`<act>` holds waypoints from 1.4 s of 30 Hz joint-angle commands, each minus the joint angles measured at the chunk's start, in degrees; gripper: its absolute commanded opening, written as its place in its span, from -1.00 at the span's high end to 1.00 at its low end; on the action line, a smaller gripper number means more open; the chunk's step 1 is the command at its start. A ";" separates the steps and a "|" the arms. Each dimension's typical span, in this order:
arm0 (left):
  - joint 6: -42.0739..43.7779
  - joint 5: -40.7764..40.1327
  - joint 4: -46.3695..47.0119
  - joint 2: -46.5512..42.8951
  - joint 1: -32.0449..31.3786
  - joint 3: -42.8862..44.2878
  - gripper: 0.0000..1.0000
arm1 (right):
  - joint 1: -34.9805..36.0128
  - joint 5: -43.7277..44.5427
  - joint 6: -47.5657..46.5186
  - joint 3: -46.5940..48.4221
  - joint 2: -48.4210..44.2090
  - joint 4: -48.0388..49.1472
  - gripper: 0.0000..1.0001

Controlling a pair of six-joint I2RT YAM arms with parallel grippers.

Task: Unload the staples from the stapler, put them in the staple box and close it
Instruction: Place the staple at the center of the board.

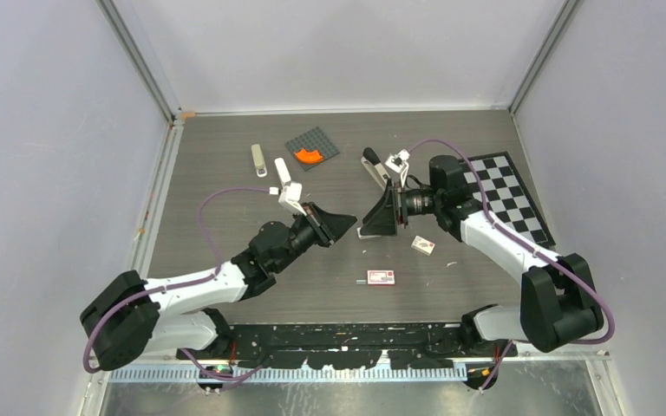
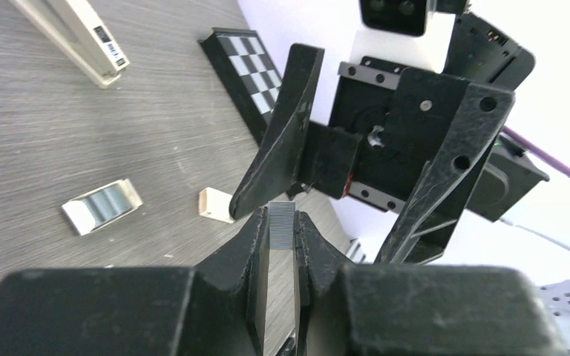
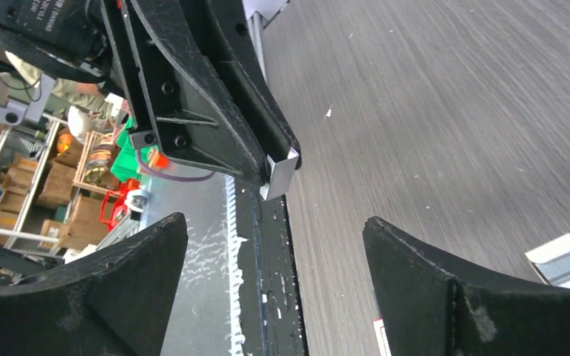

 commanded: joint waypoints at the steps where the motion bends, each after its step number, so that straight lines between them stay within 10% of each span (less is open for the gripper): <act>1: -2.41 1.38 10.76 1.59 0.37 -0.92 0.88 | 1.93 -2.60 4.47 0.36 -1.12 5.78 -0.78; 42: -9.50 2.81 27.44 8.19 0.54 -4.30 0.88 | 2.53 -3.51 11.46 0.71 0.13 12.46 0.12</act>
